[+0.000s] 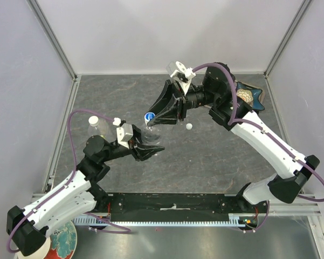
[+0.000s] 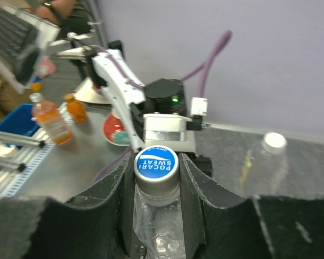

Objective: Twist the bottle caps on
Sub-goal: Screw the bottle cap onto the plastic bottle.

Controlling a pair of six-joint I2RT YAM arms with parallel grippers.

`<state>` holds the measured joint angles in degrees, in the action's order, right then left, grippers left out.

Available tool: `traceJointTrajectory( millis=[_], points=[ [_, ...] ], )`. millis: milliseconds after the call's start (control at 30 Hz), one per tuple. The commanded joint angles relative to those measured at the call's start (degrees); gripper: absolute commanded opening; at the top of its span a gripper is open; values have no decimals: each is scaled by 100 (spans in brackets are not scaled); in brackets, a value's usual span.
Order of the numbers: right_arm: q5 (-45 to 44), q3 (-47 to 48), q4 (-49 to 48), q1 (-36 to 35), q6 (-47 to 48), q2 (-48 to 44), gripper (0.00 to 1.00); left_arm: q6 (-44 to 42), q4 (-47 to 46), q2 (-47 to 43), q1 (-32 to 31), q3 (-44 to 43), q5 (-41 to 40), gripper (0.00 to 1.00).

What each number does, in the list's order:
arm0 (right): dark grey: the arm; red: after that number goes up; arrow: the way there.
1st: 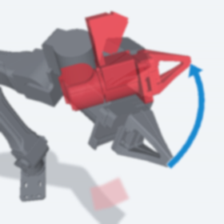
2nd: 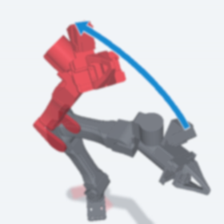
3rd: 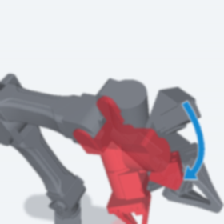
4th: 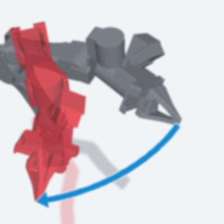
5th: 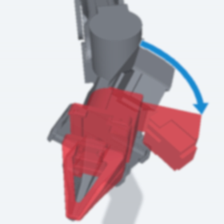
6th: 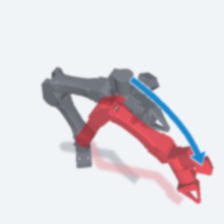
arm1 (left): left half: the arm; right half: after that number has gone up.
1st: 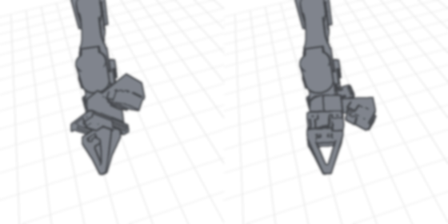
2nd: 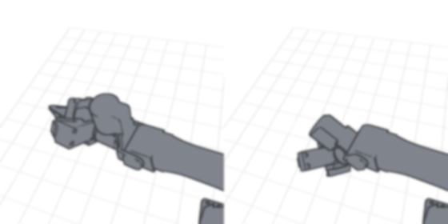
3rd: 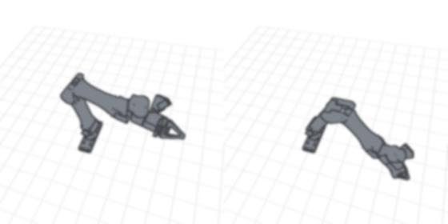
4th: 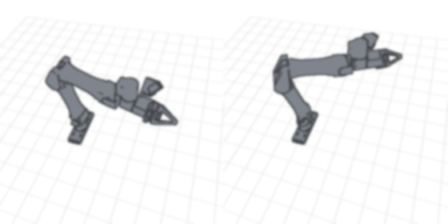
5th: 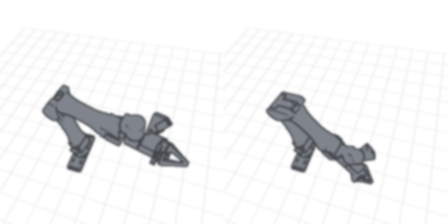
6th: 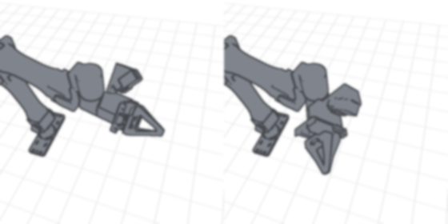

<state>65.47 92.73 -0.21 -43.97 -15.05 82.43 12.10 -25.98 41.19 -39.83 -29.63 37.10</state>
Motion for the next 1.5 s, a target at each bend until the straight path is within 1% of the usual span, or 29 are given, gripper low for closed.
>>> traceJointTrajectory(
  millis=[0,133,233,267,333,367,433,467,500,567,600,733,767,800,833,867,900,933,967,1067,1133,1200,1233,1267,1333,1367,1400,1433,1467],
  points=[
    [-877,141,2656,-51,1707,212,3,-84,-496,-137,90,-236,-1370,2],
    [-1842,-184,2658,-59,1602,177,0,-217,-566,-146,107,-236,-1767,2],
    [-2624,-474,2324,-147,1163,133,0,-331,-610,-155,107,-245,-1961,2],
    [-3262,-510,2315,-200,1084,124,0,-366,-602,-146,116,-263,-1996,2],
    [-3942,-597,2280,-480,917,115,0,-489,-602,-138,116,-263,-2180,2],
    [-4650,-659,2149,-603,820,98,0,-541,-610,-137,116,-272,-2242,2],
    [-5374,-799,1999,-990,460,89,0,-630,-637,-129,116,-272,-2488,2],
    [-6083,-826,1911,-1130,381,115,0,-647,-663,-137,116,-272,-2567,2],
    [-6517,-844,1910,-1454,267,150,0,-673,-672,-137,116,-272,-2655,2],
    [-7334,-774,2015,-1859,126,316,0,-709,-681,-137,116,-254,-2725,2],
    [-8139,-669,2085,-1974,47,396,0,-726,-681,-129,116,-254,-2752,2],
    [-9673,-361,2376,-2458,-244,817,0,-744,-628,-155,116,-237,-2814,2],
    [-9902,-274,2498,-2607,-227,870,1,-761,-610,-164,116,-237,-2788,2],
    [-10079,-38,2578,-2652,-209,923,6,-762,-602,-164,116,-219,-2787,2],
    [-10324,104,2665,-2670,-209,993,15,-753,-593,-181,116,-202,-2779,2],
    [-10309,218,2771,-2679,-113,1011,39,-753,-567,-190,116,-184,-2770,2],
    [-10292,507,2850,-2679,-60,1012,51,-744,-549,-208,125,-166,-2744,2],
    [-10204,657,2920,-2679,-16,1003,59,-735,-523,-225,125,-131,-2717,2],
    [-10186,789,3008,-2679,124,968,71,-735,-496,-243,134,-114,-2613,2],
    [-9731,1063,3009,-2583,309,670,87,-674,-479,-287,151,-17,-2358,2],
    [-9248,1151,3018,-2486,432,381,92,-621,-496,-304,160,44,-2322,2],
    [-8257,1116,3018,-2232,563,143,96,-507,-540,-340,169,80,-2295,2],
    [-7652,1072,3009,-2091,643,-111,96,-481,-540,-348,169,97,-2269,2],
    [-6236,1011,2992,-1759,704,-235,97,-411,-540,-348,169,97,-2191,2],
    [-5076,853,2991,-1319,1002,-534,98,-331,-531,-340,169,97,-2041,2],
    [-3966,696,2991,-1255,1169,-648,98,-235,-531,-322,169,89,-1945,2],
    [-3650,624,2983,-1194,1458,-867,98,-165,-496,-313,169,71,-1831,2],
    [-3316,580,2991,-1072,1696,-948,98,-68,-479,-305,169,45,-1377,2],
    [-2660,545,2991,-966,1811,-1001,98,-41,-452,-296,169,36,-1068,2]
  ],
)
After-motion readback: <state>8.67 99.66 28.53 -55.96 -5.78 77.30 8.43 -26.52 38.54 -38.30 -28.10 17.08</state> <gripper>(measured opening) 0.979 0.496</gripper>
